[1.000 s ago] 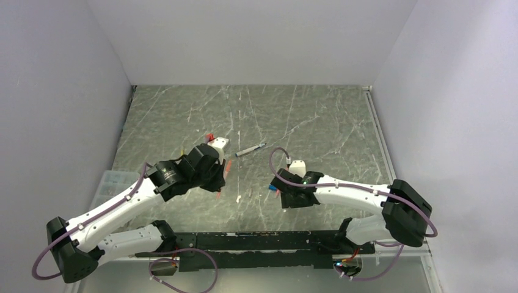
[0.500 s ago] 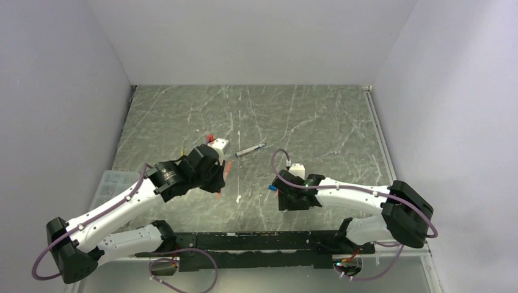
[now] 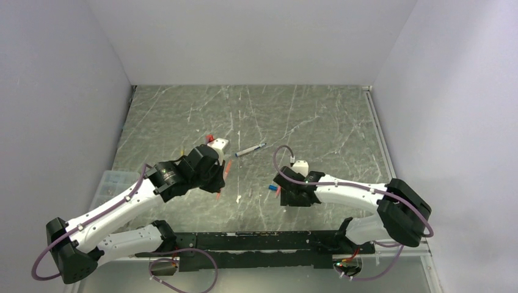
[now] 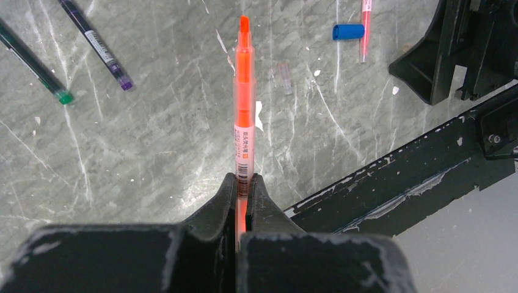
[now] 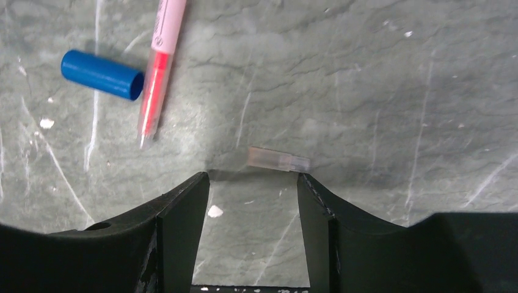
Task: Insert the pens into the pen caps
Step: Insert the pen cap onto the pen.
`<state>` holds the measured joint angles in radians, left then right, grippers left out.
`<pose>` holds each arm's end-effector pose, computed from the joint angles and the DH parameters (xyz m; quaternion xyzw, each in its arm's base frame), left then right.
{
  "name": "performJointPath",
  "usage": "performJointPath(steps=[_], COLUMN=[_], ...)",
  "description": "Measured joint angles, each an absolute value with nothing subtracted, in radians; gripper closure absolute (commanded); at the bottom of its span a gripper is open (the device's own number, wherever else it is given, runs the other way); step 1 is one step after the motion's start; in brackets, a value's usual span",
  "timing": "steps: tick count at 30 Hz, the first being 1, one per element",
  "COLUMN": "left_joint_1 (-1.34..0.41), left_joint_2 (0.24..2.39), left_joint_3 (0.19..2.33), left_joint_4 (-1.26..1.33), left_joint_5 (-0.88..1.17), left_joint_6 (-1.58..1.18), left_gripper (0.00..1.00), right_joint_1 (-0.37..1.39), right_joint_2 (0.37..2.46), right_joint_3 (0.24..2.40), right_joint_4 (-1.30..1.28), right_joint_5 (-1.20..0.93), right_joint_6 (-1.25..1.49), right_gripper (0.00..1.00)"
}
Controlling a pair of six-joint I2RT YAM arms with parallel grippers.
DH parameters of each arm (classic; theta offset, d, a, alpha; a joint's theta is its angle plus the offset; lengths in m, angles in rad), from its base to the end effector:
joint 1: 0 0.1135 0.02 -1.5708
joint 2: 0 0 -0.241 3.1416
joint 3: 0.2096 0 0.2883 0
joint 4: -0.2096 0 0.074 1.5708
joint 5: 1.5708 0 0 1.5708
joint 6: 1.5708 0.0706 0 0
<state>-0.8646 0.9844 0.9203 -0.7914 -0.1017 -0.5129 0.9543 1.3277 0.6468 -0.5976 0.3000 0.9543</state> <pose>0.1784 -0.1981 0.2472 0.1462 0.9242 -0.1855 0.3002 0.1671 0.1998 0.0811 0.0218 0.9782 0.0320 0.2039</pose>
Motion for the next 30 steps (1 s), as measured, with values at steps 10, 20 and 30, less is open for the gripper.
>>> performJointPath(steps=[10, 20, 30], left_joint_1=[-0.865, -0.865, -0.865], left_joint_2=[0.995, 0.999, 0.999], left_joint_3=[0.920, 0.920, 0.920], left_joint_4=[-0.791, -0.791, -0.791], left_joint_5=[-0.102, -0.103, -0.102], left_joint_6=[-0.513, -0.513, -0.513], left_gripper=[1.00, 1.00, 1.00], right_joint_1=[0.896, 0.857, 0.837], right_joint_2=[1.345, 1.362, 1.396], right_joint_3=[0.656, 0.665, 0.688], right_joint_4=[-0.582, -0.540, -0.530], right_joint_5=[0.306, 0.309, 0.363], right_joint_6=[0.945, 0.955, 1.043], right_gripper=[0.41, 0.41, 0.44])
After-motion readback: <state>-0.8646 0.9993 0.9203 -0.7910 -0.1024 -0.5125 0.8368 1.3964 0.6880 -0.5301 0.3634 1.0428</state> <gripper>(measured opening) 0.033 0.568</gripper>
